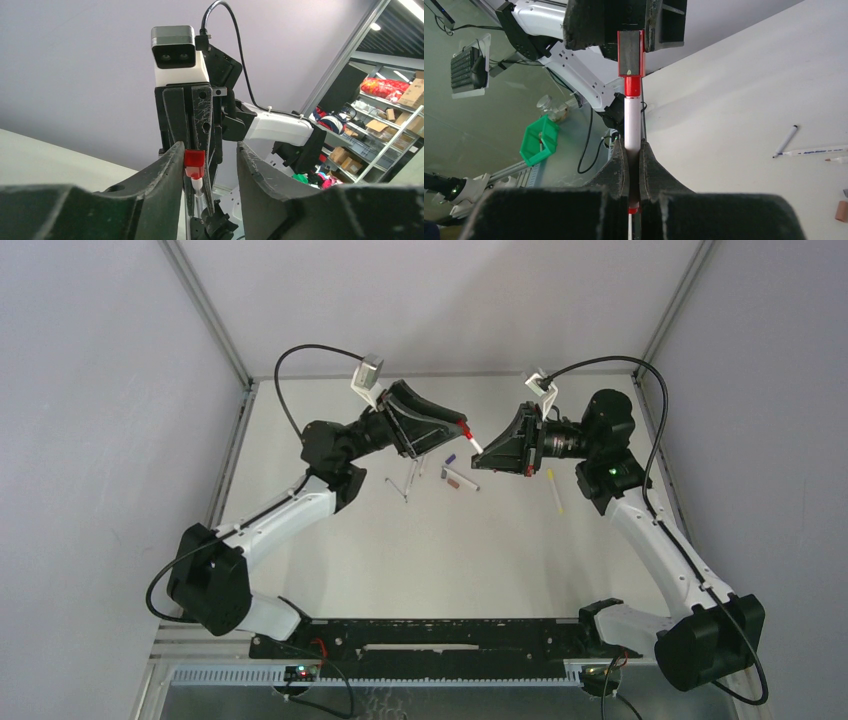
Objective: Insert the pens into the pen caps
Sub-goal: Press the pen cap onto the pen.
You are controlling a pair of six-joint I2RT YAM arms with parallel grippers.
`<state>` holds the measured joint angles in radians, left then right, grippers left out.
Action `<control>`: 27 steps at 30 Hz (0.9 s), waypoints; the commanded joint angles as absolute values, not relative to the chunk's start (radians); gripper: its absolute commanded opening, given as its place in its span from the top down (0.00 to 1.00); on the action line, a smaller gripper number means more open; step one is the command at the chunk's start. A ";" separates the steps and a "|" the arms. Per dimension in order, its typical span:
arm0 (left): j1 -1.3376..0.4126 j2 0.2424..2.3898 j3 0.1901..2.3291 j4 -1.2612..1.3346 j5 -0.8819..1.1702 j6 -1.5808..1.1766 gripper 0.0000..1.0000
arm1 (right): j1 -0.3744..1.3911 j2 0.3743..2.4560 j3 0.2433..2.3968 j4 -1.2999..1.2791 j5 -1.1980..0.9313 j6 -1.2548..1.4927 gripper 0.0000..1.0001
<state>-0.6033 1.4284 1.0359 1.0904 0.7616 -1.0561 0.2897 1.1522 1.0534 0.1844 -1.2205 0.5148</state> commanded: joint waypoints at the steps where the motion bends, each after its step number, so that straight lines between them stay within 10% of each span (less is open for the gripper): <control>1: -0.619 1.419 1.027 1.120 0.751 -1.054 0.57 | 0.300 1.159 1.083 0.199 -1.188 0.541 1.00; 13: -0.644 1.412 1.045 0.977 0.775 -0.974 1.00 | 0.301 1.165 1.100 0.201 -1.132 0.582 1.00; 27: -0.743 1.352 1.051 0.545 0.741 -0.634 1.00 | 0.330 1.279 1.253 0.422 -1.004 0.790 1.00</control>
<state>-0.6350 1.3403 1.0630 0.7357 0.5415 -0.7425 0.3096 1.2545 1.1072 0.2680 -1.1896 0.7185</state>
